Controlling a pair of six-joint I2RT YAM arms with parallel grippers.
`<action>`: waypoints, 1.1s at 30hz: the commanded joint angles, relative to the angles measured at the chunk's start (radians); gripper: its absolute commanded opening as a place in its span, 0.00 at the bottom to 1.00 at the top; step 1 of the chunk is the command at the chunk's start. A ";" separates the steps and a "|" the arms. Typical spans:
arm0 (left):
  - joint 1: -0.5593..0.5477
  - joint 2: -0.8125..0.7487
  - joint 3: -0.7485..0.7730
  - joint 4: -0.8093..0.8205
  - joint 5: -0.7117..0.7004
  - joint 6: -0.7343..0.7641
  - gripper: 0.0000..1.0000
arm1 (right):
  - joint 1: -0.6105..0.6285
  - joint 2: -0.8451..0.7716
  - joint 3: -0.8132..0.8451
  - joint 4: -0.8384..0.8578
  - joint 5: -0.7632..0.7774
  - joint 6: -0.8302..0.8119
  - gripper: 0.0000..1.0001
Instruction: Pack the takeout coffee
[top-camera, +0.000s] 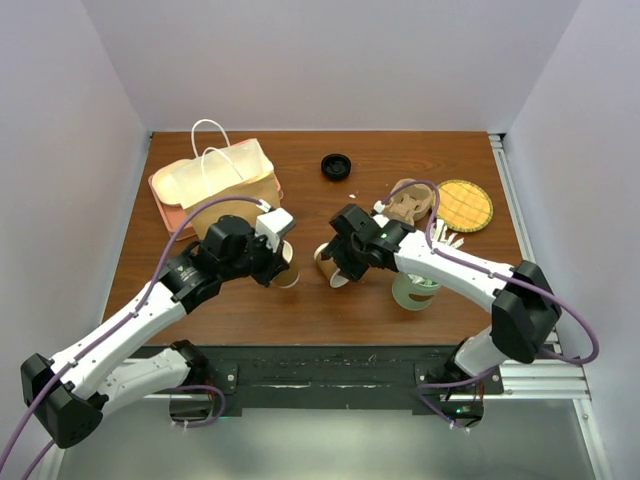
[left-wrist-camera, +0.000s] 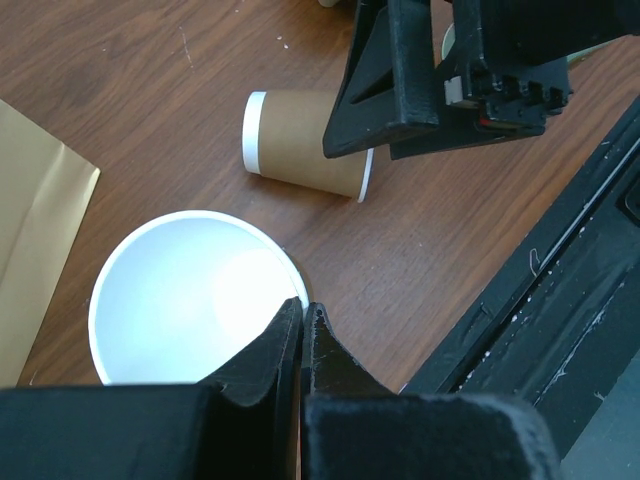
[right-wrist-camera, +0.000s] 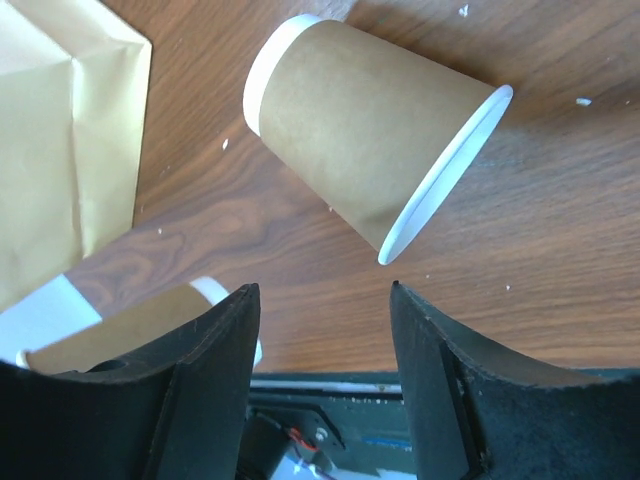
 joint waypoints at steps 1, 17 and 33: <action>-0.015 -0.010 0.025 0.032 0.015 0.018 0.00 | 0.004 0.045 -0.001 0.005 0.097 0.023 0.57; -0.024 0.017 0.060 0.034 0.047 0.010 0.00 | 0.003 0.045 -0.014 0.246 0.217 -0.378 0.06; -0.024 0.054 0.091 0.020 0.051 0.027 0.00 | -0.241 0.092 0.747 -0.405 0.409 -0.872 0.00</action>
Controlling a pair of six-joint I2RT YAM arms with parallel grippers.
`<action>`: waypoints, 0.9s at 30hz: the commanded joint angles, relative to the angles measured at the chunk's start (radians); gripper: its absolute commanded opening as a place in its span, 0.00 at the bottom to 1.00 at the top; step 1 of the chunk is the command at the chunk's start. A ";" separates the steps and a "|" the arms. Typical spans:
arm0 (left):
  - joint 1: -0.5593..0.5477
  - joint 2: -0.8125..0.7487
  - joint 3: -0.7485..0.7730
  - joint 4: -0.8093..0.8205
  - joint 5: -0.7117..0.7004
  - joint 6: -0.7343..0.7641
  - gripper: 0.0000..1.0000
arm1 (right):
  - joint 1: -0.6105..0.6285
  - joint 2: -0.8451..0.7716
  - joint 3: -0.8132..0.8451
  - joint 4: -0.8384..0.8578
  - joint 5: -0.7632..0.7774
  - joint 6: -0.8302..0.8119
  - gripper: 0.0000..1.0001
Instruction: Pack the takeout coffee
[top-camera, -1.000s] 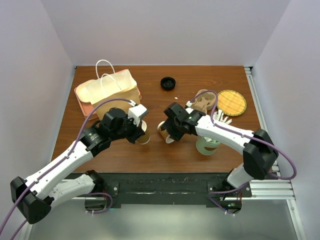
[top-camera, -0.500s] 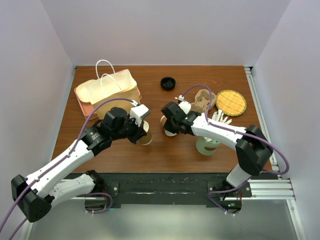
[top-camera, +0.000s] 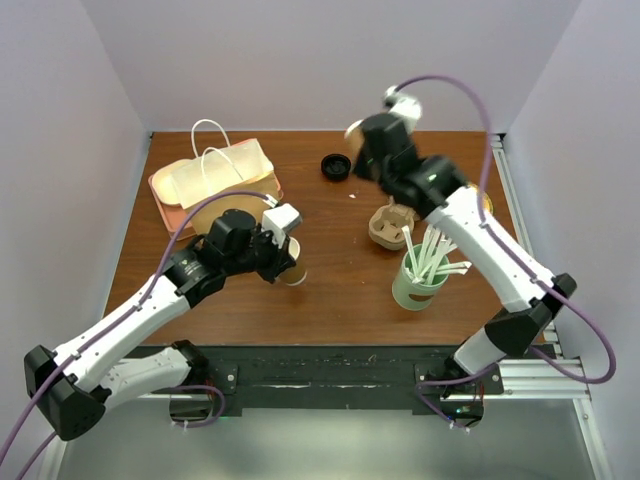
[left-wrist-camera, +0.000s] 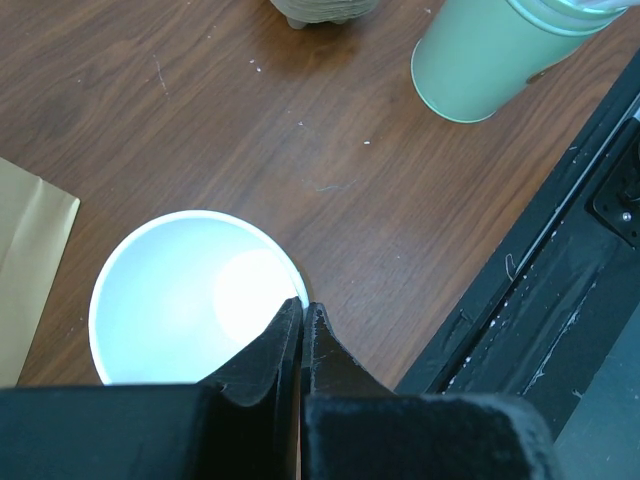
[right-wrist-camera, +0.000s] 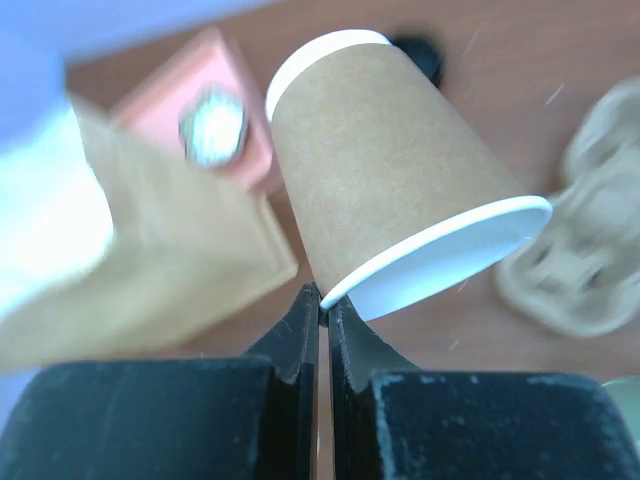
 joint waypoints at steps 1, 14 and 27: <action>-0.006 0.013 0.035 0.016 0.022 0.029 0.00 | -0.253 0.056 0.178 -0.354 0.045 -0.121 0.00; -0.042 0.085 0.140 0.046 0.011 0.037 0.00 | -0.789 0.041 0.106 -0.666 -0.324 -0.257 0.00; -0.046 0.187 0.152 0.118 -0.003 0.105 0.00 | -0.845 0.135 -0.213 -0.502 -0.472 -0.277 0.04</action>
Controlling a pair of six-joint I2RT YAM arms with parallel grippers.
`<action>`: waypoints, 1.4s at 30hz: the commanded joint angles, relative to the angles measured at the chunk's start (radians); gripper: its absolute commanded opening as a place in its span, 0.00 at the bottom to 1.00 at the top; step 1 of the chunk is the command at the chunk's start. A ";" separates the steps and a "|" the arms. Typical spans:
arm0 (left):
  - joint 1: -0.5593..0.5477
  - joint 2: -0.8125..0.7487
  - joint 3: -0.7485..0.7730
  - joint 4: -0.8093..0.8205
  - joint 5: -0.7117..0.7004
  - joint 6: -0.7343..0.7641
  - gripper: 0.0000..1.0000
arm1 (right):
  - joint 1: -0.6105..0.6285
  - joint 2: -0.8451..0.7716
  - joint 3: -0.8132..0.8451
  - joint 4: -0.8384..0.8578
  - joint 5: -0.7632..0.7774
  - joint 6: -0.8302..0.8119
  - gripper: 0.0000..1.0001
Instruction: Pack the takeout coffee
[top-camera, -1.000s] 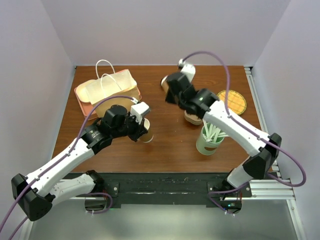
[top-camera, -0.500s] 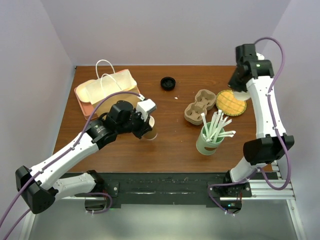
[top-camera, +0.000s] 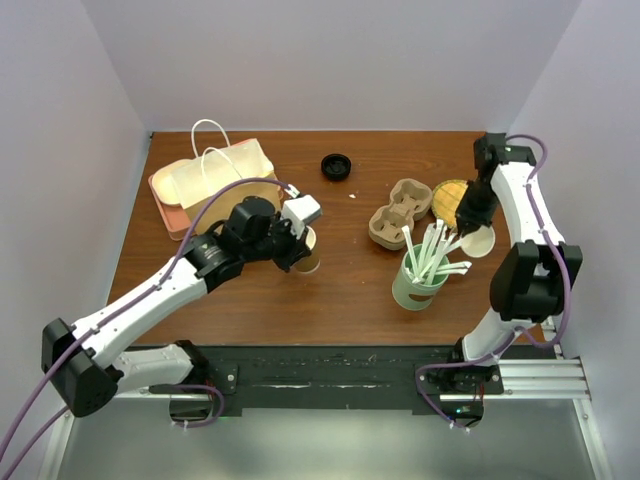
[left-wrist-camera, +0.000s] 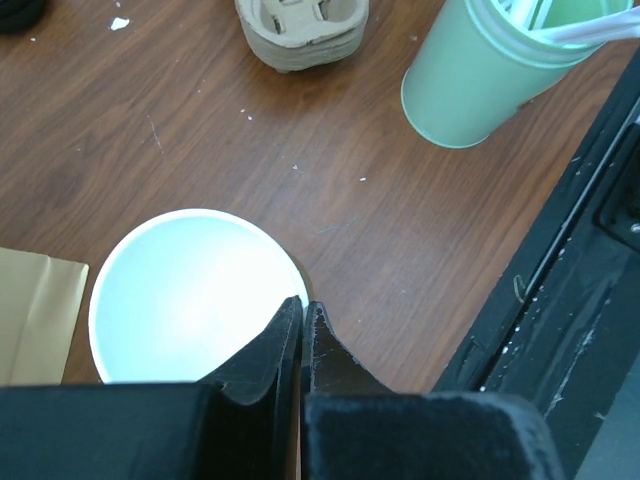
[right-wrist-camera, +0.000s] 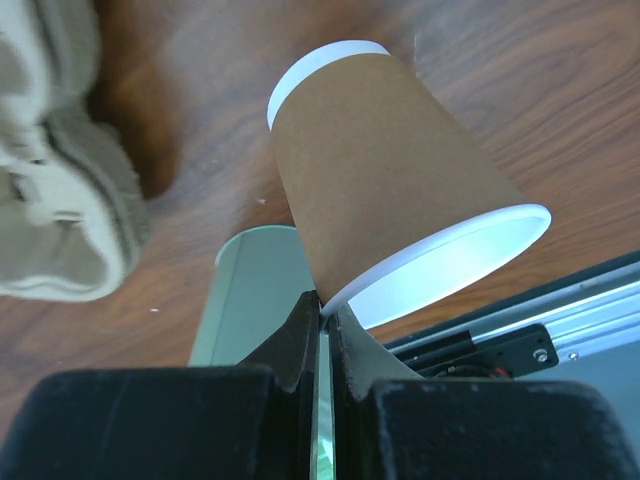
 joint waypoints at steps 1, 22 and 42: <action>-0.007 0.055 0.041 0.082 -0.004 0.042 0.00 | -0.004 0.014 -0.069 0.035 -0.059 -0.030 0.04; -0.088 0.207 -0.136 0.279 -0.063 -0.001 0.00 | -0.002 0.141 -0.069 0.138 -0.107 -0.049 0.31; -0.136 0.168 -0.011 0.155 -0.128 -0.087 0.52 | 0.070 0.051 0.396 -0.037 -0.025 -0.083 0.55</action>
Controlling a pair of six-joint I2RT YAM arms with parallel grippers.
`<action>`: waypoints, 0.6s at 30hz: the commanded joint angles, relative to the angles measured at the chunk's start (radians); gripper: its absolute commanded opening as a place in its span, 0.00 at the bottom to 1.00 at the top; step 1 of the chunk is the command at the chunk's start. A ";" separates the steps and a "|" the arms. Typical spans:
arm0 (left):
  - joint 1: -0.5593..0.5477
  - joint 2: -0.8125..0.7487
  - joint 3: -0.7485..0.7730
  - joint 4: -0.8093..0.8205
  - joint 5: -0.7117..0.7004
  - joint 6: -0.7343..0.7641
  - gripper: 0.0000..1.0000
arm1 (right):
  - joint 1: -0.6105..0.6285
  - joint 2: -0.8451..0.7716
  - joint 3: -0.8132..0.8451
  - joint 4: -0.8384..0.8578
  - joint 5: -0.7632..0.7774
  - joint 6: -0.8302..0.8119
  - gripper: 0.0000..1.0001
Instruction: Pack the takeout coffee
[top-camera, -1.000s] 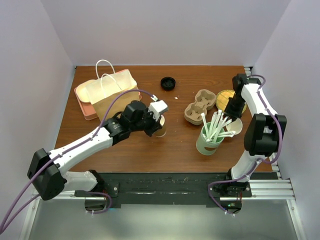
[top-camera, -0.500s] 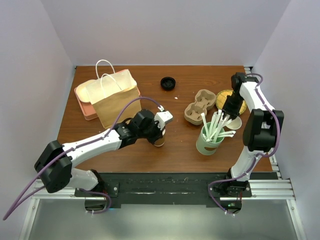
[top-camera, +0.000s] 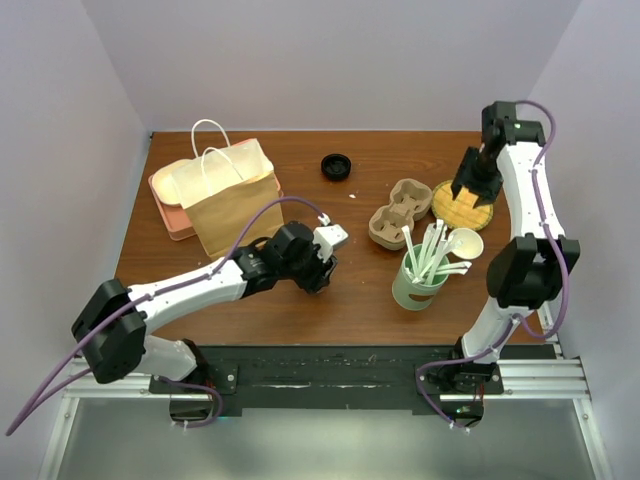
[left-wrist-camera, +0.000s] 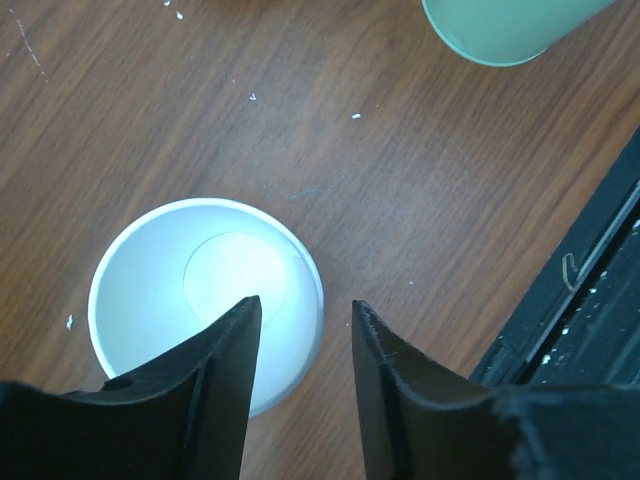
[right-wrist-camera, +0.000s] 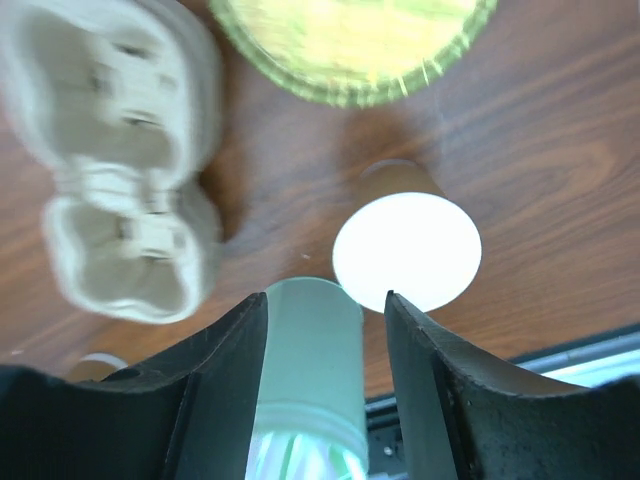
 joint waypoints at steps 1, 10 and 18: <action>-0.003 -0.078 0.147 -0.059 -0.058 -0.055 0.54 | 0.102 -0.071 0.172 -0.027 -0.007 0.000 0.56; 0.007 -0.071 0.449 -0.361 -0.387 -0.270 0.95 | 0.418 0.030 0.263 0.367 -0.006 0.090 0.55; 0.095 -0.214 0.417 -0.446 -0.300 -0.457 1.00 | 0.474 0.292 0.355 0.511 0.036 0.135 0.53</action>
